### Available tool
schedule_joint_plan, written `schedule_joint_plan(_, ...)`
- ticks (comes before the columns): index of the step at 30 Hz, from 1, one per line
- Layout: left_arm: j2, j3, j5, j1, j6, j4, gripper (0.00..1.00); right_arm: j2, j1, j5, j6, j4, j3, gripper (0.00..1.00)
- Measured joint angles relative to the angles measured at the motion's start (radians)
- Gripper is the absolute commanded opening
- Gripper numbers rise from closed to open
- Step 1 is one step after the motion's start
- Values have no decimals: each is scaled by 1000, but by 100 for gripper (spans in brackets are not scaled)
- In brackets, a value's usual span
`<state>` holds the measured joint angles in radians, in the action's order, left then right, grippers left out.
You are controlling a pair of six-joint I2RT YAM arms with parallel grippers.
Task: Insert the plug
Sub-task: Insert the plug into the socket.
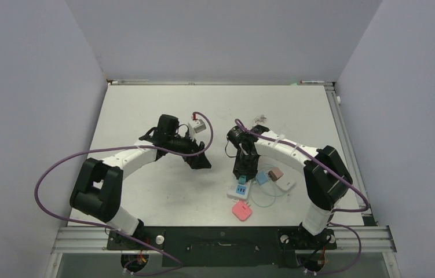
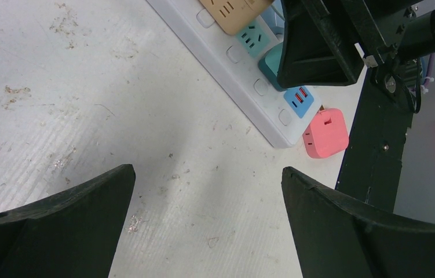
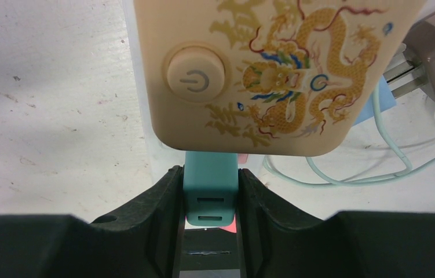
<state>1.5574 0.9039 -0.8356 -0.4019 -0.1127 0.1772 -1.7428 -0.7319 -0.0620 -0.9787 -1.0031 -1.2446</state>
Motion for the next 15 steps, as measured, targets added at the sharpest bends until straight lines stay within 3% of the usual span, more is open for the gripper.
schedule_joint_plan(15, -24, 0, 0, 11, 1, 6, 96, 0, -22, 42, -3, 24, 22, 5)
